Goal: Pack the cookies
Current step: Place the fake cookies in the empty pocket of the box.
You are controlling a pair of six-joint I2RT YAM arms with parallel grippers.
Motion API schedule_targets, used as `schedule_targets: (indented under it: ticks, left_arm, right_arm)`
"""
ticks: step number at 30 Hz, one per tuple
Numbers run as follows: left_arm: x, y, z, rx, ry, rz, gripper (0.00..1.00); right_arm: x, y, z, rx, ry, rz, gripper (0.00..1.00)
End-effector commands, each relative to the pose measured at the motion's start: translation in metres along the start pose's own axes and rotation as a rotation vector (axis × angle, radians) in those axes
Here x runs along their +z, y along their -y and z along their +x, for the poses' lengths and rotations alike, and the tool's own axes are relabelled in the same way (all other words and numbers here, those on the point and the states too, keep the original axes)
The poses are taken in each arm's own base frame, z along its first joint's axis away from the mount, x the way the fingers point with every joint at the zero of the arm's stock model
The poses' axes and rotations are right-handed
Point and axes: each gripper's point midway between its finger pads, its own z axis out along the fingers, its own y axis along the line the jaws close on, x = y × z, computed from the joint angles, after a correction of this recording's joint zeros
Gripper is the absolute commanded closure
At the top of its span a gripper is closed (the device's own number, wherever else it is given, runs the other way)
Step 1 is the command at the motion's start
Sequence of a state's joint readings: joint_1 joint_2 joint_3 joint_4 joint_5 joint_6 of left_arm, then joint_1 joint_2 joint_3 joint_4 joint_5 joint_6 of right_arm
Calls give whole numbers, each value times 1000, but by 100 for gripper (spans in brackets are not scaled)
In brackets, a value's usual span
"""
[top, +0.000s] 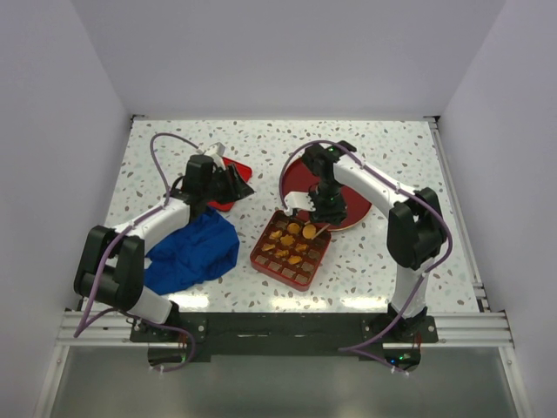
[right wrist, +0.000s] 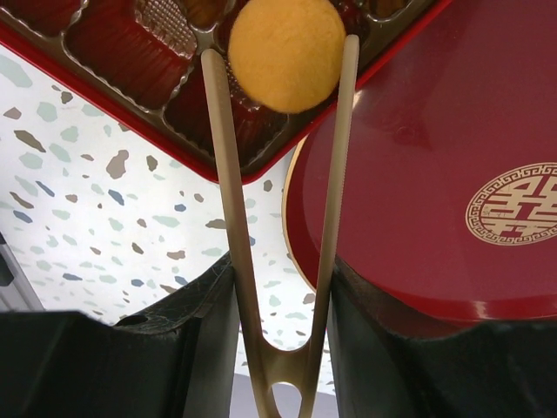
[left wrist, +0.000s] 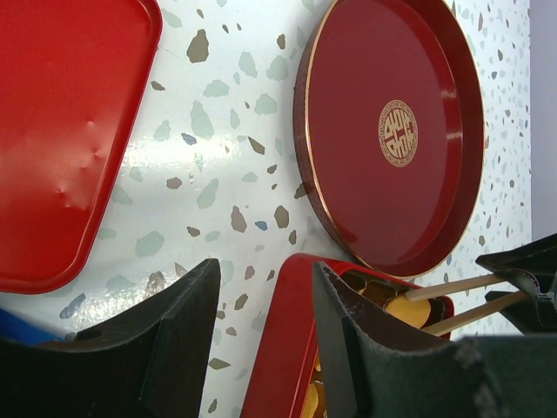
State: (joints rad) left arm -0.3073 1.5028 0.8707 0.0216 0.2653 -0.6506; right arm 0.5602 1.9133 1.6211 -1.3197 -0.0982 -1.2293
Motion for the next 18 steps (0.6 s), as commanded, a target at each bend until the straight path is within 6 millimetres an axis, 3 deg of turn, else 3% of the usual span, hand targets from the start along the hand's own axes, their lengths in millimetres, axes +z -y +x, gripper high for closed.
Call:
schedule_targets:
  ticks: [1,11,18]
  left_arm:
    - [-7,11,-19,25,66,45,48]
    - [-8,10,-21,26,73,41,48]
    - [-16,7,-28,32,105,26,49]
  right_arm:
    - [-8,6,-11,7,40,30,56]
    - [-19,10,-21,17,84,59,59]
    - [-50,17,-27,130,211,113,65]
